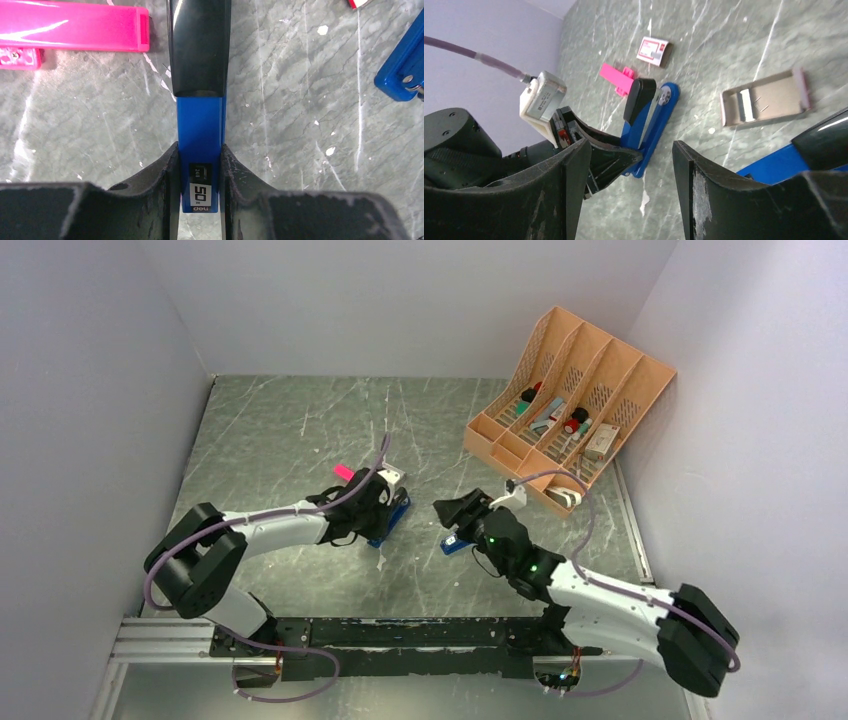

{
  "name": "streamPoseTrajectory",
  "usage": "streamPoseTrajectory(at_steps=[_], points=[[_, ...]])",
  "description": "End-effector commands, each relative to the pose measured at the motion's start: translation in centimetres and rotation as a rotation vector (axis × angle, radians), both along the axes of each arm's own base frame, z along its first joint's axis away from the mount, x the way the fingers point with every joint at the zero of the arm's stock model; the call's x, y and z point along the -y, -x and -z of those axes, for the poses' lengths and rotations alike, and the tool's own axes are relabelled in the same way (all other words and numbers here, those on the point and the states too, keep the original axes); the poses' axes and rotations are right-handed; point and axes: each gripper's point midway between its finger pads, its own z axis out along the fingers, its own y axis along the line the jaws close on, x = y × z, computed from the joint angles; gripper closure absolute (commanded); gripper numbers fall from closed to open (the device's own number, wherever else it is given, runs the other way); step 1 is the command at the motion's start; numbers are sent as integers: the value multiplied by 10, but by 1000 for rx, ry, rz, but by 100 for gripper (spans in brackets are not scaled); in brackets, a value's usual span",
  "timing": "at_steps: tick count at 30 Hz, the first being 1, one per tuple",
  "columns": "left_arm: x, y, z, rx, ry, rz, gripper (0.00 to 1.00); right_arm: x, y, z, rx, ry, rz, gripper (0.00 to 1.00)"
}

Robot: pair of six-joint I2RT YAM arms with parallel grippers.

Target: Load the staples into the stapler

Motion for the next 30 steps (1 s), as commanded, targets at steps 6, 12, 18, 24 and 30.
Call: streamPoseTrajectory(at_steps=[6, 12, 18, 24, 30], points=[[2, -12, -15, 103, -67, 85, 46, 37, 2, -43, 290, 184, 0, 32], [-4, -20, -52, 205, -5, 5, 21, 76, -7, -74, 366, 274, 167, 26], [-16, -28, -136, 395, 181, -140, 0, 113, -14, -98, 406, 456, 308, 15], [-72, -27, -203, 562, 265, -427, 0, 107, -9, -114, 434, 579, 195, 0], [-139, 0, -223, 626, 310, -681, 4, 77, -1, -107, 471, 700, -53, 0]])
